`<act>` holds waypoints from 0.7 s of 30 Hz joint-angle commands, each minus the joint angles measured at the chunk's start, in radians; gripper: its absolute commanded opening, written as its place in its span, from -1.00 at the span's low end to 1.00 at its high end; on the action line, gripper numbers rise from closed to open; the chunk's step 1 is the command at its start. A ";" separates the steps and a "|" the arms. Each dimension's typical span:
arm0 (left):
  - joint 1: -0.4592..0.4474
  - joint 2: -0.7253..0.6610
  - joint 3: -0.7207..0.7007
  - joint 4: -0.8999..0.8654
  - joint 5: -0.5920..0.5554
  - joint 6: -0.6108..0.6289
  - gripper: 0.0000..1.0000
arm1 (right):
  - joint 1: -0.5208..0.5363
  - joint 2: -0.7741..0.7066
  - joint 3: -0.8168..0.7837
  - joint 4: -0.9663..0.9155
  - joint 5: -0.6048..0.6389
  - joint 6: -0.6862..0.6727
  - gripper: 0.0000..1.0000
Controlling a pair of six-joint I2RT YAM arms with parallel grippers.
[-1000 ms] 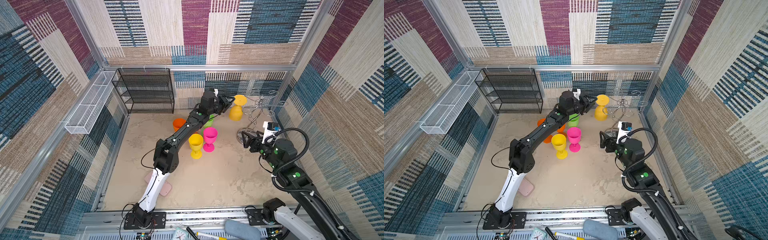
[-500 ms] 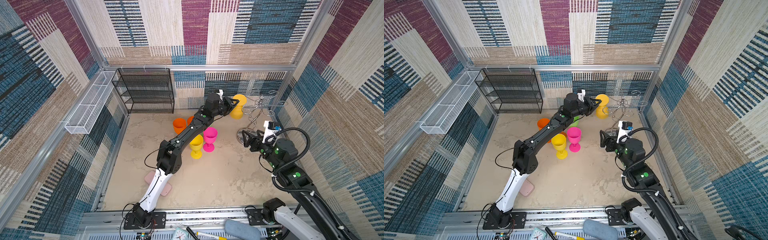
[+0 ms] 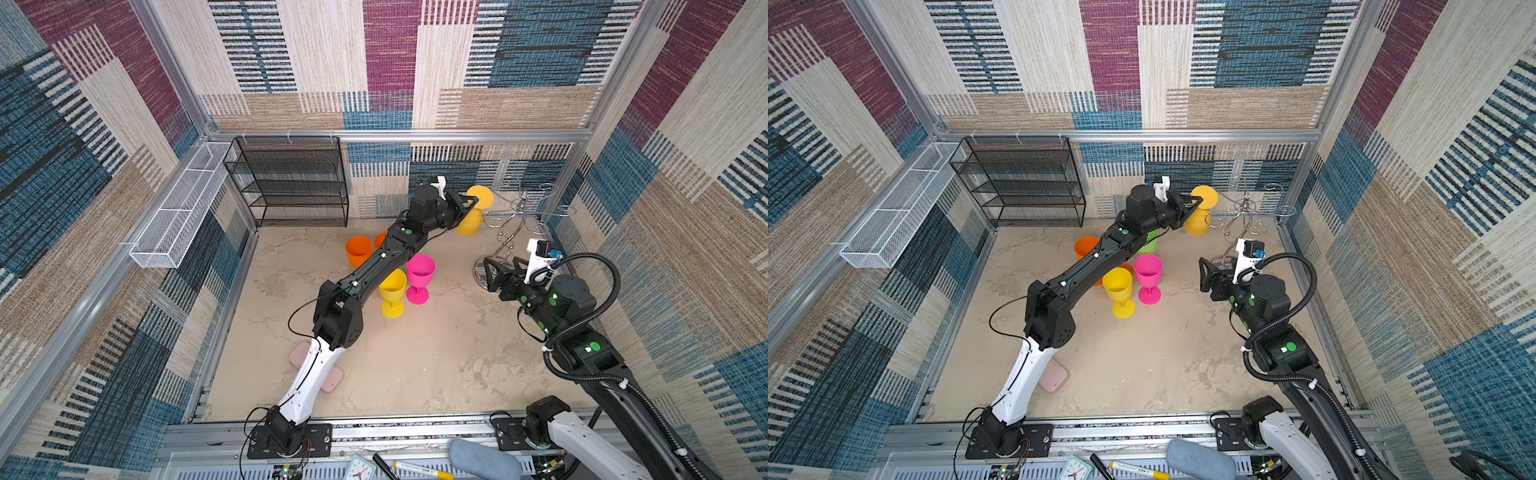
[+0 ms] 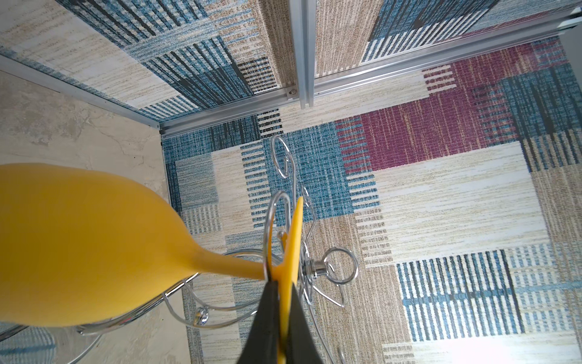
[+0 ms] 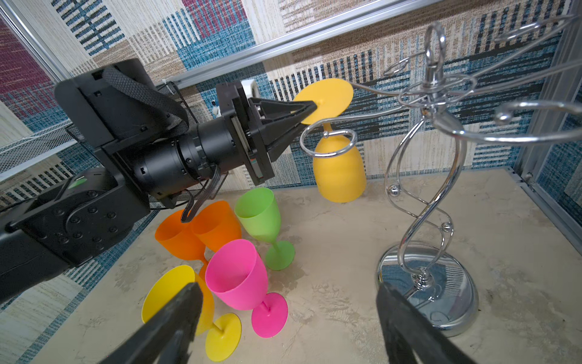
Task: Take the wine glass off the wine glass rack
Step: Pick up the wine glass from the wine glass rack.
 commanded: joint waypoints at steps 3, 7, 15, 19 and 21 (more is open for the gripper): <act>0.000 -0.029 0.022 0.025 -0.011 -0.013 -1.00 | 0.000 0.009 0.017 0.038 -0.016 -0.010 0.77; 0.000 -0.043 0.023 0.018 -0.011 0.002 -1.00 | 0.000 0.013 0.019 0.039 -0.020 -0.009 0.77; 0.001 -0.030 0.029 0.010 -0.014 -0.004 -1.00 | 0.000 0.013 0.022 0.040 -0.028 -0.003 0.76; 0.001 0.002 0.072 0.007 -0.013 0.001 -1.00 | 0.000 0.012 0.026 0.039 -0.034 -0.002 0.76; 0.000 0.019 0.100 0.010 -0.010 0.004 -1.00 | 0.000 0.010 0.025 0.039 -0.034 0.002 0.76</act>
